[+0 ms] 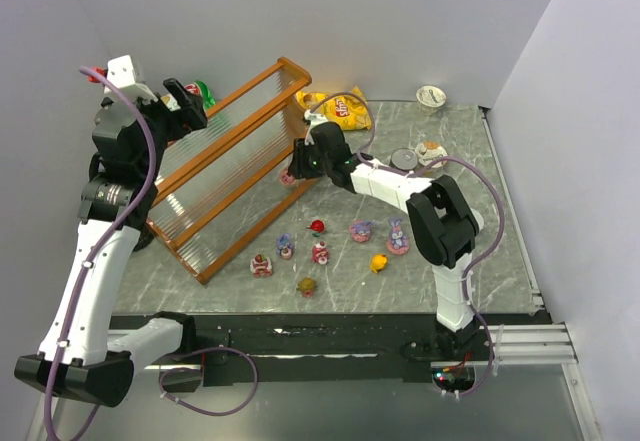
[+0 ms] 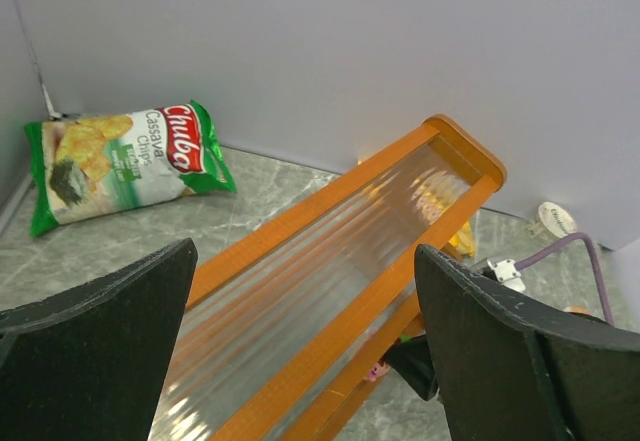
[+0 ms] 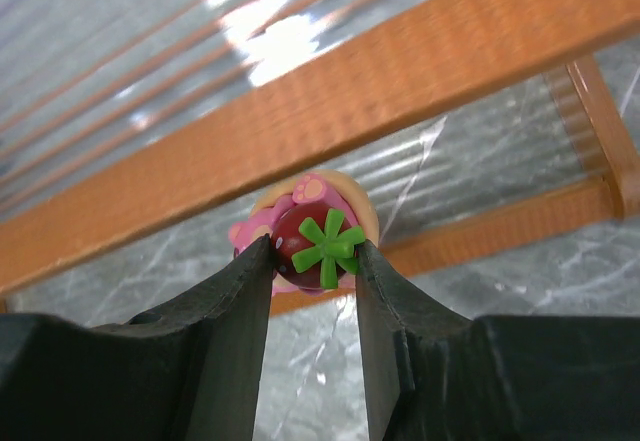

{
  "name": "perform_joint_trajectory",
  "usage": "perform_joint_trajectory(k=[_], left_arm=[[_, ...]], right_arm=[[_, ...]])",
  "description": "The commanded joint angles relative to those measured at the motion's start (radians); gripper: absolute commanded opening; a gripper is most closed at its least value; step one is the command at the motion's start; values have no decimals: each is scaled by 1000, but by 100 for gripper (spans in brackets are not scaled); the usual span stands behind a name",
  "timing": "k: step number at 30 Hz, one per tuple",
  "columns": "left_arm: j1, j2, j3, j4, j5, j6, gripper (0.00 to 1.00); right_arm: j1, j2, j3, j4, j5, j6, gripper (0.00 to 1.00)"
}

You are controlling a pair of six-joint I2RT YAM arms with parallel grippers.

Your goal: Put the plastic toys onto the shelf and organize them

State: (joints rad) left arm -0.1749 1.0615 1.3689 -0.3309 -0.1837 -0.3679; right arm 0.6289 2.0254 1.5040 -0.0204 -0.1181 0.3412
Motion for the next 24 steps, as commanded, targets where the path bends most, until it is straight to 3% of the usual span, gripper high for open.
perform_joint_trajectory(k=[1, 16, 24], left_arm=[[-15, 18, 70, -2, -40, 52, 96], [-46, 34, 62, 0, -72, 90, 96], [-44, 26, 61, -3, -68, 86, 96]], right_arm=[[-11, 24, 35, 168, 31, 45, 0], [-23, 68, -11, 203, 110, 87, 0], [-26, 98, 45, 83, 110, 148, 0]])
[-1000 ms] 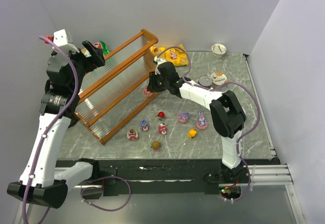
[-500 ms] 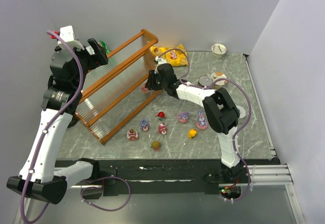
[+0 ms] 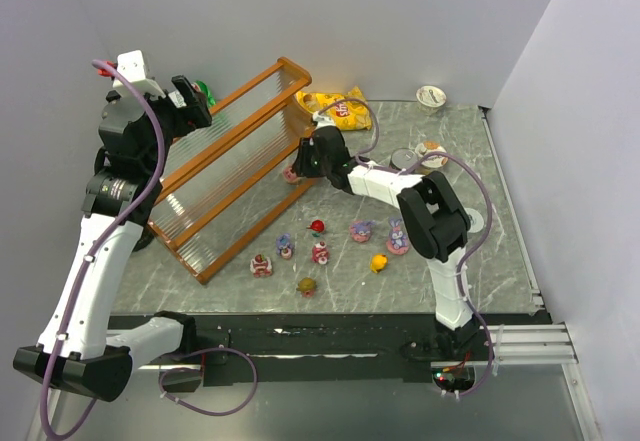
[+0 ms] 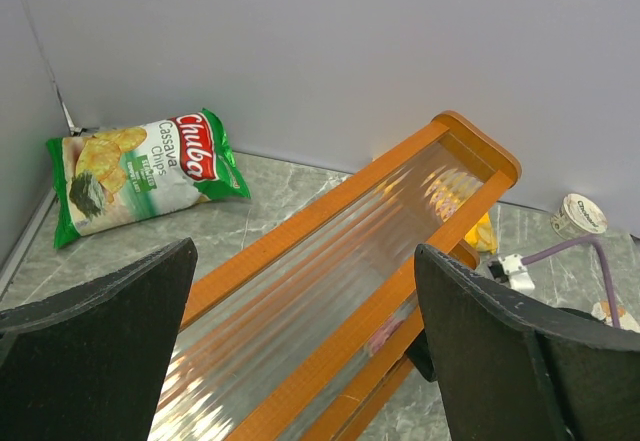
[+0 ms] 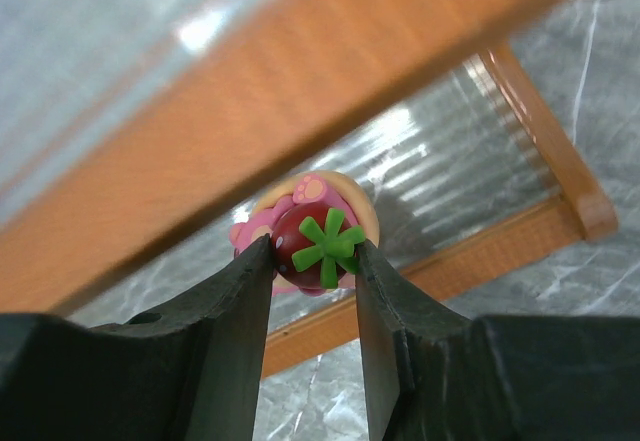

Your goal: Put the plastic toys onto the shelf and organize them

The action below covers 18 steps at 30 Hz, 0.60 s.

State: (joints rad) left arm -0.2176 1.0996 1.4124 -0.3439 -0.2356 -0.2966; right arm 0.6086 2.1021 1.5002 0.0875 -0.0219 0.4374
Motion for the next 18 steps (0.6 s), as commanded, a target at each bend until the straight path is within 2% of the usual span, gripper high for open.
perform_joint_trajectory(k=[1, 8, 13, 16, 18], left_arm=[[-2, -14, 14, 9, -18, 14, 96], [-2, -12, 10, 13, -11, 16, 96], [-2, -18, 5, 14, -14, 16, 96], [-3, -18, 2, 14, -14, 14, 96], [-2, -18, 0, 16, -10, 13, 96]], right_arm=[[-7, 22, 51, -28, 5, 61, 0], [-9, 48, 63, -46, 0, 83, 0], [-13, 62, 80, -68, 20, 92, 4], [-17, 62, 87, -83, 51, 115, 13], [-17, 67, 98, -116, 68, 124, 25]])
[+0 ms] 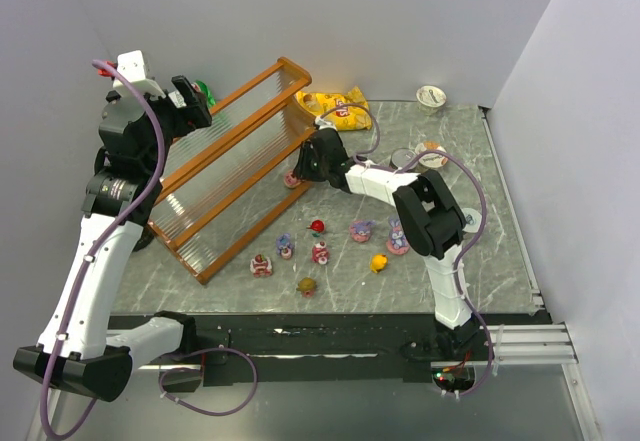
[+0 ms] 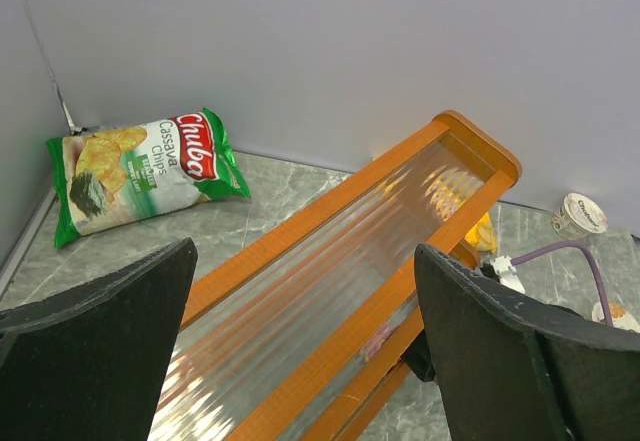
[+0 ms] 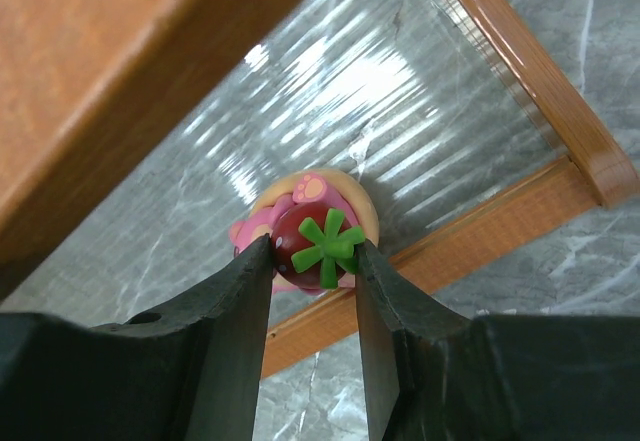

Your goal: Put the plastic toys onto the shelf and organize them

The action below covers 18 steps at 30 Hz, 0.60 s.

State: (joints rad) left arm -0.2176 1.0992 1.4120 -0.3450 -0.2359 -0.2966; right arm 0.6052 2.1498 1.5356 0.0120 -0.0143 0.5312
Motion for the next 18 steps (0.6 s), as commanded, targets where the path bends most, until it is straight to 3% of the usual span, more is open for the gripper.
perform_joint_trajectory(k=[1, 2, 9, 18], left_arm=[[-3, -18, 1, 17, -8, 13, 96], [-2, -18, 1, 17, -6, 13, 96], [-2, -19, -2, 17, -6, 13, 96], [-2, -19, -4, 18, 0, 8, 96]], right_arm=[[-13, 21, 78, -52, 68, 42, 30], [-13, 25, 83, -64, 77, 47, 37], [-15, 7, 61, -24, 62, 61, 63], [-15, -53, -8, 36, 30, 72, 78]])
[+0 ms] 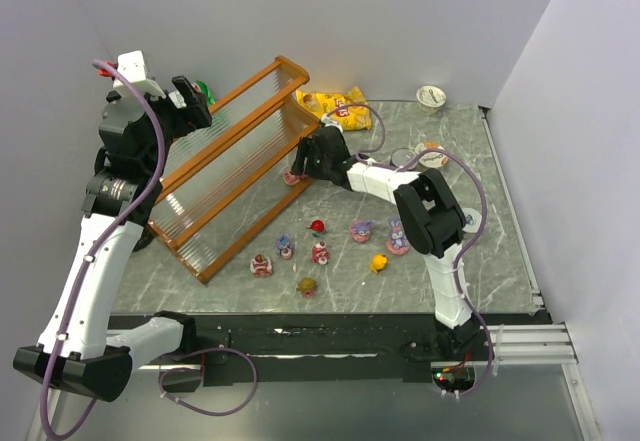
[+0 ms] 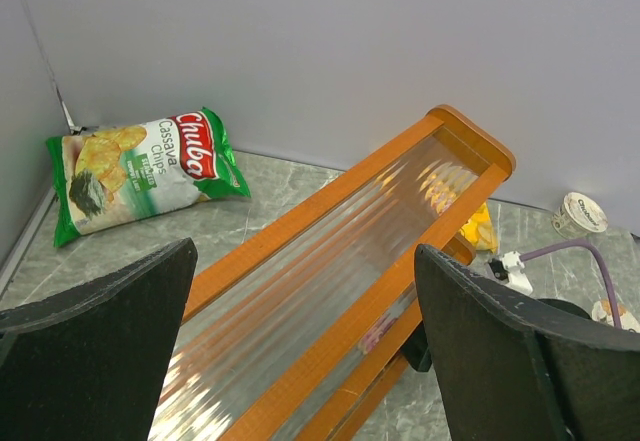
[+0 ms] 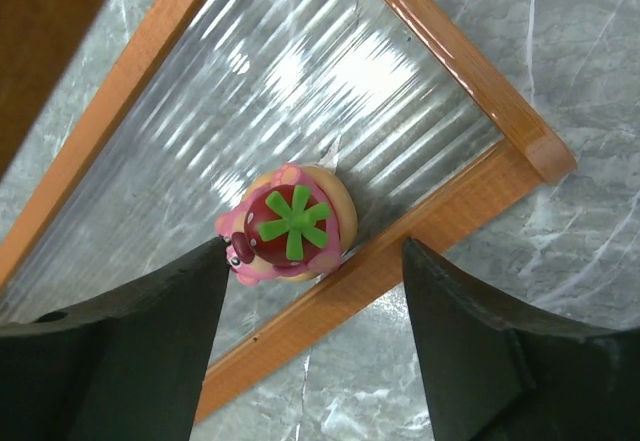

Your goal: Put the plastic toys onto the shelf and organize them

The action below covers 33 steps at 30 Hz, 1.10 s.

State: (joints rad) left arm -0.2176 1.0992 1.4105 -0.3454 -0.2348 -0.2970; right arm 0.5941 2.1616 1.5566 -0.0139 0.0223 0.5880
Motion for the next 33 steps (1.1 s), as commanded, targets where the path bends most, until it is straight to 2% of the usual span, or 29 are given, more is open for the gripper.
perform_joint_trajectory(k=[1, 11, 15, 18, 23, 26, 33], left_arm=[[-2, -18, -2, 19, -1, 7, 96], [-2, -30, -27, 9, 9, -8, 96], [-2, -55, -51, 8, 19, -8, 96], [-2, -71, -71, 11, 25, -21, 96], [-2, -87, -76, -29, -7, -86, 96], [-2, -97, -71, -88, -67, -151, 96], [-11, -147, -108, -220, -147, -234, 96]], right_arm=[[-4, -75, -38, 69, -13, 21, 79], [1, -293, -207, 42, -51, 39, 88], [25, -371, -251, -82, -61, -2, 88], [64, -451, -309, -107, -45, -57, 88], [240, -566, -342, -188, 77, -68, 88], [314, -574, -308, -268, 113, 15, 86], [456, -528, -261, -331, 195, 165, 81]])
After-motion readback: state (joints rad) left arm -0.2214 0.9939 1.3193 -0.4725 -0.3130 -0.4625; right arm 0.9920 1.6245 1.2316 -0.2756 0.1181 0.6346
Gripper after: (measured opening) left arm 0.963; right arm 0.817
